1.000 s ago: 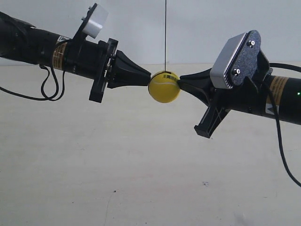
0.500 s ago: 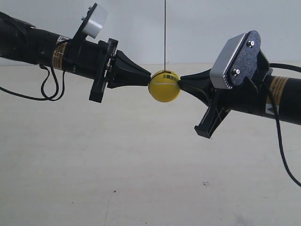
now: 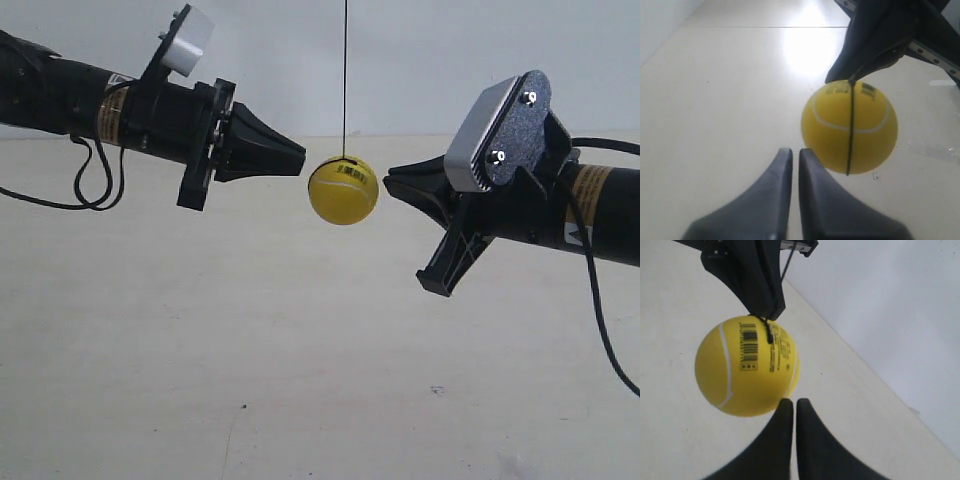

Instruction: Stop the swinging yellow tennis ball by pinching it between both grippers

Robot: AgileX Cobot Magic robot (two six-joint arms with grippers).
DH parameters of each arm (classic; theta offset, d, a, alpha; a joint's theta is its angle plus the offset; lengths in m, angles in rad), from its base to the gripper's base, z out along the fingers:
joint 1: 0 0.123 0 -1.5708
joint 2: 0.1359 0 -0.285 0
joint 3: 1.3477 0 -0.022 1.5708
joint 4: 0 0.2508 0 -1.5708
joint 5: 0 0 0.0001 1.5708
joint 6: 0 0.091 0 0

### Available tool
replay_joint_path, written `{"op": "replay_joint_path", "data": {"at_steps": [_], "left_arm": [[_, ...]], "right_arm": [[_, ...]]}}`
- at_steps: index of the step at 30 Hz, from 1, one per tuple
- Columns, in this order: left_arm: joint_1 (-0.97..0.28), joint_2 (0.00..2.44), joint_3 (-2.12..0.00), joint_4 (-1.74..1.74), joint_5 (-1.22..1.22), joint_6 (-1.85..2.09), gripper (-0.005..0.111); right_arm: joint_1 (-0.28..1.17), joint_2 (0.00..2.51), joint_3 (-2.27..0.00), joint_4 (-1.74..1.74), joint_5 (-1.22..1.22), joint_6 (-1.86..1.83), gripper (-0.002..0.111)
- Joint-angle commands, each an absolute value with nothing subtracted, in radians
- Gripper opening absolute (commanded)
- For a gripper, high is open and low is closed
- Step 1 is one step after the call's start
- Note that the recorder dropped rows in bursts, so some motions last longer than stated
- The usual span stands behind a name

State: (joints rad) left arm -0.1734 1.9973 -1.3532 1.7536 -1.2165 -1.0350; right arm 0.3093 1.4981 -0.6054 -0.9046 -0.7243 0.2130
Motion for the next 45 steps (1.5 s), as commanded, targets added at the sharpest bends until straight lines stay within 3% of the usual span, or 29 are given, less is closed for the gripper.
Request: {"op": "replay_joint_path", "data": {"at_steps": [1, 18, 24, 45], "left_arm": [[-0.134, 1.996, -1.348, 1.744, -1.221, -1.048, 0.005], [-0.115, 1.996, -1.348, 1.744, -1.221, -1.046, 0.005], [-0.115, 1.957, -1.349, 1.744, -1.221, -1.057, 0.005], [-0.109, 1.342, -1.347, 1.744, -1.034, -1.327, 0.005]], "right_arm": [[0.308, 1.498, -0.609, -0.903, -0.725, 0.204, 0.000], [0.308, 1.498, -0.631, -0.870, -0.723, 0.185, 0.000], [0.308, 1.460, -0.715, -0.849, -0.610, 0.238, 0.000], [0.308, 0.873, -0.740, -0.678, -0.249, 0.249, 0.000]]}}
